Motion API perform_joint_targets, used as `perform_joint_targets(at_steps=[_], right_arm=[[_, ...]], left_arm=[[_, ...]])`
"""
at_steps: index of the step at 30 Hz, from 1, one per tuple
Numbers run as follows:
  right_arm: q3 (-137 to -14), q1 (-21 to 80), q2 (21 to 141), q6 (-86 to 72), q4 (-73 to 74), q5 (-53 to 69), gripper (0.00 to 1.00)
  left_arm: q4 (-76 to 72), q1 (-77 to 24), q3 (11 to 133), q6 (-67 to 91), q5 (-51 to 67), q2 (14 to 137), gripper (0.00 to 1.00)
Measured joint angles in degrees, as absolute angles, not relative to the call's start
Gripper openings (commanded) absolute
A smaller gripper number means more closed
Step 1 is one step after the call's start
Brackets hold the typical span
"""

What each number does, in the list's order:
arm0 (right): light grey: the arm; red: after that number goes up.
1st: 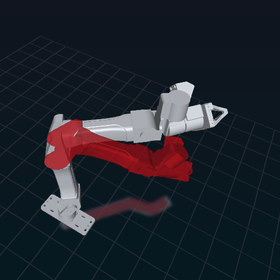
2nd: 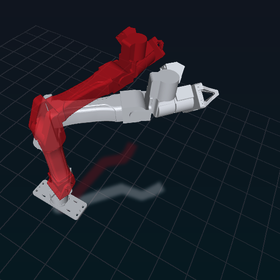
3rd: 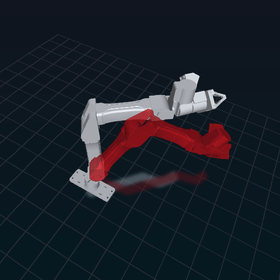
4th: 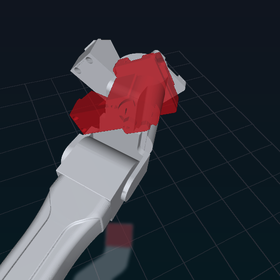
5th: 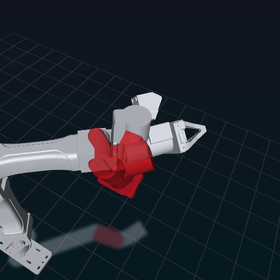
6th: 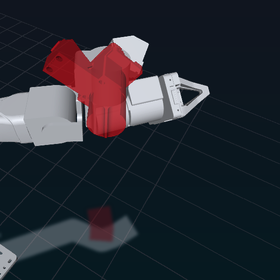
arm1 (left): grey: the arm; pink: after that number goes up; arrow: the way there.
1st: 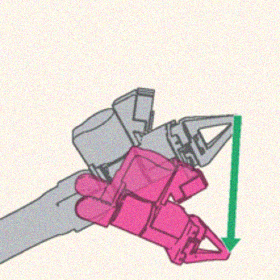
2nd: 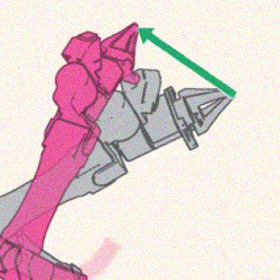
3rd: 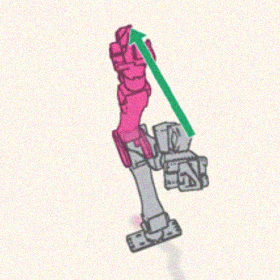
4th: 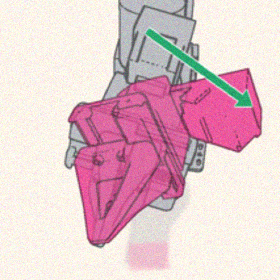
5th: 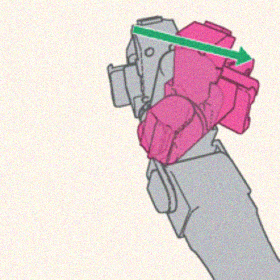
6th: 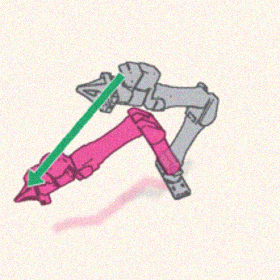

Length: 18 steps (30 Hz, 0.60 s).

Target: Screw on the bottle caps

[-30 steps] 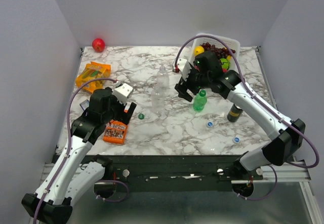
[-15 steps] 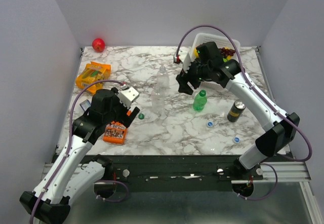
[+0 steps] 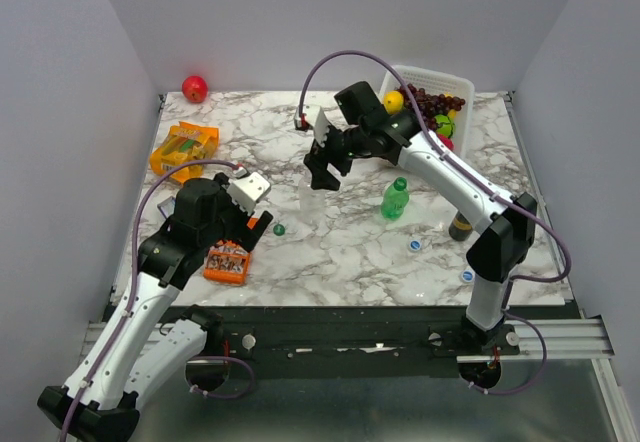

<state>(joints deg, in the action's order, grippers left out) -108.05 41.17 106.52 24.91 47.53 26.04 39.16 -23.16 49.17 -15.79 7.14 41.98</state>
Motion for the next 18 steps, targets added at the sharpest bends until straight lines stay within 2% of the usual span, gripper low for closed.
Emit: perform_joint_targets(at_steps=[6,9,11,13,14,17,18], right_arm=[[-110.15,42.26,109.82,23.99,47.16,24.58,0.86],[-111.0,42.72,110.76,23.77,46.52,23.75,0.78],[-111.37,42.81,111.18,23.51,46.13,23.42,0.66],[-111.48,42.87,111.48,23.46,45.89,23.22,0.59],[-111.48,42.87,111.63,23.35,45.8,23.0,0.47],[-111.46,42.94,111.98,23.38,45.76,22.02,0.36],[-111.35,42.98,111.98,23.42,45.63,21.85,0.29]], left_arm=[[39.16,-21.8,49.15,-15.81,7.16,41.01,0.99],[39.18,-21.02,49.15,-15.81,7.18,40.82,0.99],[39.18,-20.75,49.15,-15.86,7.38,40.64,0.99],[39.13,-20.67,49.01,-16.25,8.25,40.34,0.99],[39.13,-20.67,48.82,-16.43,8.8,40.12,0.99],[38.3,-20.67,47.33,-16.56,11.25,39.86,0.99],[38.06,-20.67,46.83,-16.51,11.79,39.86,0.99]])
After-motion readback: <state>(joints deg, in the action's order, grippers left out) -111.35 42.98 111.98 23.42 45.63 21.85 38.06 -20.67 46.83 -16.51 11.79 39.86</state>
